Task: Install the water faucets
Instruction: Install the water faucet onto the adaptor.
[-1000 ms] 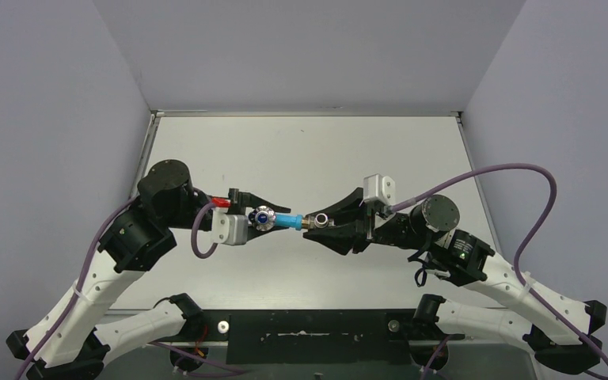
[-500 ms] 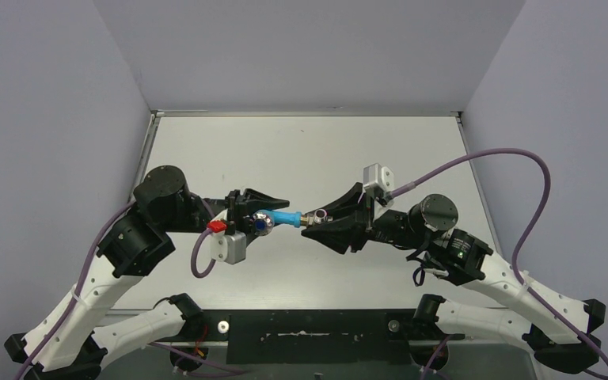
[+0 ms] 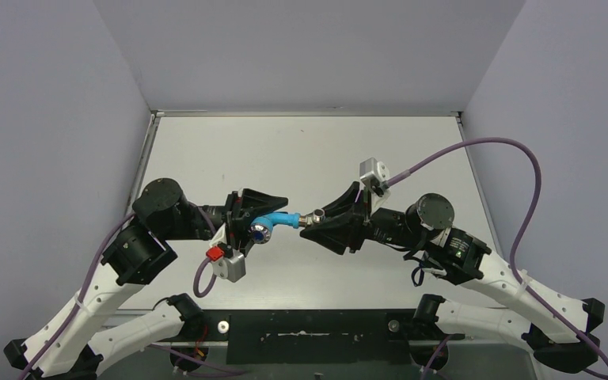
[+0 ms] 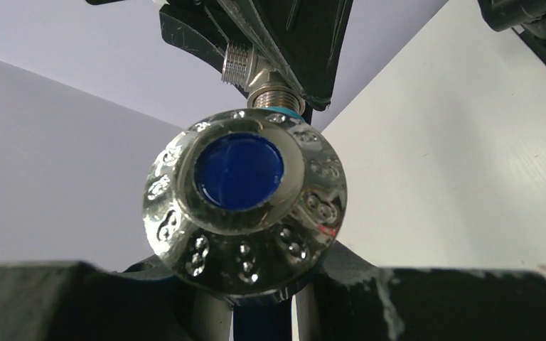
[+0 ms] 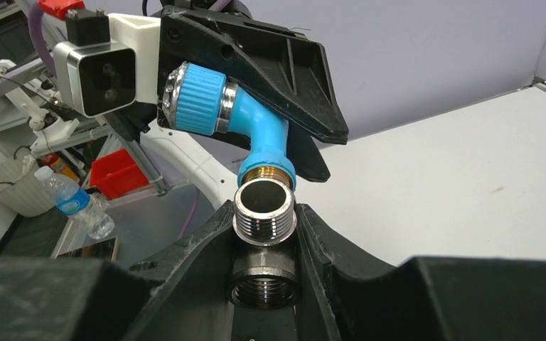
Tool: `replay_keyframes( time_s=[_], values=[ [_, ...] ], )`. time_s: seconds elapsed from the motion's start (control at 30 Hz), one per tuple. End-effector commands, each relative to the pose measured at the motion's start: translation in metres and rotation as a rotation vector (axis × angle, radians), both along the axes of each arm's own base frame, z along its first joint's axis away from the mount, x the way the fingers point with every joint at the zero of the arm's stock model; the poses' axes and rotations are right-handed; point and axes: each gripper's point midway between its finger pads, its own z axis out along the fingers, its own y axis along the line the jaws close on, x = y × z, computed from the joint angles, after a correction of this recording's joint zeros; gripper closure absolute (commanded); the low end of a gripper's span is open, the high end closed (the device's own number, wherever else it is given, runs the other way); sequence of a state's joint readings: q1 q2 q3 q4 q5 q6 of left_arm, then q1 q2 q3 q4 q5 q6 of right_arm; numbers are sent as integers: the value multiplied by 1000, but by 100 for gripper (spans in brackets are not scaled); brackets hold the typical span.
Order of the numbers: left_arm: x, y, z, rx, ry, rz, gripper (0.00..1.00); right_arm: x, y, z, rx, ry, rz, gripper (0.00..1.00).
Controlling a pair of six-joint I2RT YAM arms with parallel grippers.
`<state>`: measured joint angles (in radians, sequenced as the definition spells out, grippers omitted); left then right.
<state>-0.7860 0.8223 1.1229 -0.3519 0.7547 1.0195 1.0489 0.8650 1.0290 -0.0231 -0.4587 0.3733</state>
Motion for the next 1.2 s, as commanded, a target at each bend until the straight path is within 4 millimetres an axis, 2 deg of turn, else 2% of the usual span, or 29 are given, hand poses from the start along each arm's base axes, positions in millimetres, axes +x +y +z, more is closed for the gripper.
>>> replay_keyframes(
  time_s=[0.0, 0.33, 0.53, 0.93, 1.17],
  values=[
    [23, -7, 0, -12, -108, 70, 100, -24, 6, 39, 134, 37, 116, 100],
    [28, -6, -3, -4, -151, 89, 100, -18, 6, 41, 185, 242, 83, 100],
    [29, -7, -7, 13, -155, 87, 100, -21, 5, 40, 190, 319, 97, 100],
    [29, -5, -13, 27, -154, 89, 100, -30, -5, 42, 176, 317, 121, 89],
    [28, -3, -14, 30, -156, 96, 100, -32, -9, 39, 163, 321, 115, 87]
  ],
)
